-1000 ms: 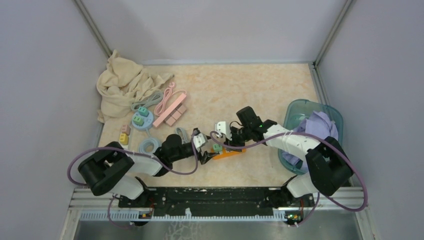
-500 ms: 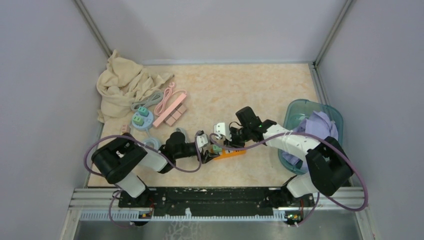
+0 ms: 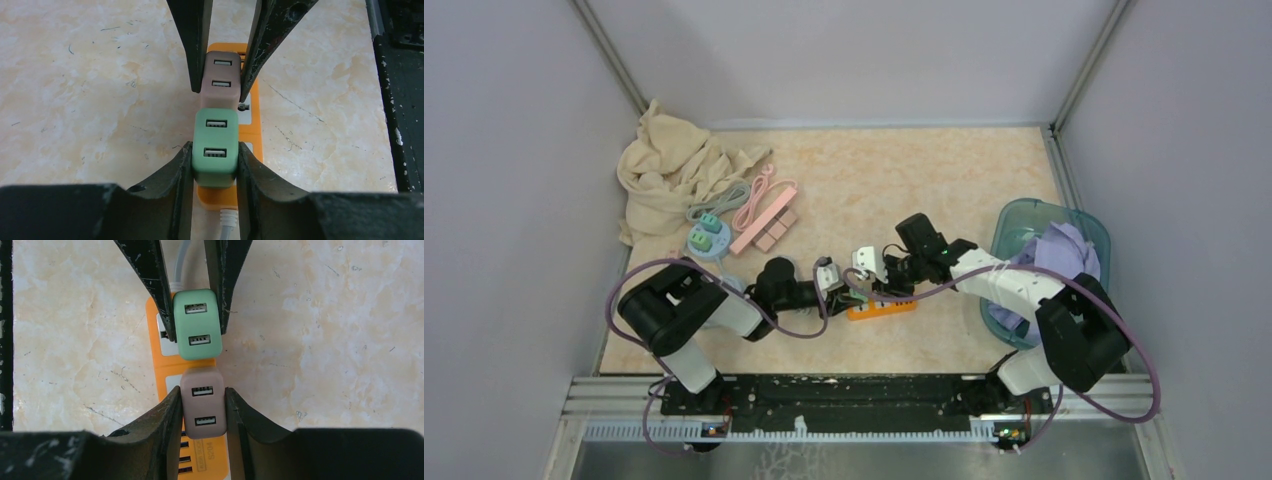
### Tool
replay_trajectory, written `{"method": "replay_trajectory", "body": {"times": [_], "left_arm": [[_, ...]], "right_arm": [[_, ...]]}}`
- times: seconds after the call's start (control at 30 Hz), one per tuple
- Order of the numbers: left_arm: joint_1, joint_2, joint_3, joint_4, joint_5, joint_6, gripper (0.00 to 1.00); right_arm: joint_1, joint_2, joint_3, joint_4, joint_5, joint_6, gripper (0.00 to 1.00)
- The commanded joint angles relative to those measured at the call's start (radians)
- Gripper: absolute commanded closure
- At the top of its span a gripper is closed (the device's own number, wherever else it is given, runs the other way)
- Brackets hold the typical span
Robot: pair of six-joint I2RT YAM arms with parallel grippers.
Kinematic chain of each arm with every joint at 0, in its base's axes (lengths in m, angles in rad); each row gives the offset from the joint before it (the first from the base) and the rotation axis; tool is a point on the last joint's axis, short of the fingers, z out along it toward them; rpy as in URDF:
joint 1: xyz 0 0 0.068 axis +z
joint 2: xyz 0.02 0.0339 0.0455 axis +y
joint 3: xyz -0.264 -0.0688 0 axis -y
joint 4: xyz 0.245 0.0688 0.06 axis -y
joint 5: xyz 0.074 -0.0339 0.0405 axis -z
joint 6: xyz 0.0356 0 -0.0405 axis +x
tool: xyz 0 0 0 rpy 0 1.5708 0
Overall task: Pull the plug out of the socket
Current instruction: Remove the plug from the socket.
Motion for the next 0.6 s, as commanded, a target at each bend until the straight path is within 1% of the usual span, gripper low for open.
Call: {"method": "replay_trajectory", "body": {"times": [0.0,0.13,0.23,0.37,0.47,0.57], "left_arm": [[0.003,0.035,0.056,-0.044,0.078,0.036,0.99],[0.003,0.045,0.058,-0.046,0.085,0.041,0.99],[0.003,0.042,0.047,-0.041,0.084,0.044,0.99],[0.003,0.046,0.033,-0.016,0.076,0.043,0.99],[0.003,0.048,0.030,-0.014,0.079,0.047,0.99],[0.003,0.052,0.028,-0.008,0.080,0.046,0.99]], "right_arm": [[0.051,-0.028,0.034,-0.005,-0.107,0.005,0.98],[0.091,-0.015,0.044,0.032,-0.111,0.069,1.00],[0.091,-0.010,0.041,0.072,-0.064,0.121,1.00],[0.034,-0.028,0.033,0.083,-0.064,0.137,1.00],[-0.024,-0.050,0.027,0.053,-0.087,0.092,1.00],[-0.045,-0.067,0.009,-0.001,-0.110,0.011,1.00]]}}
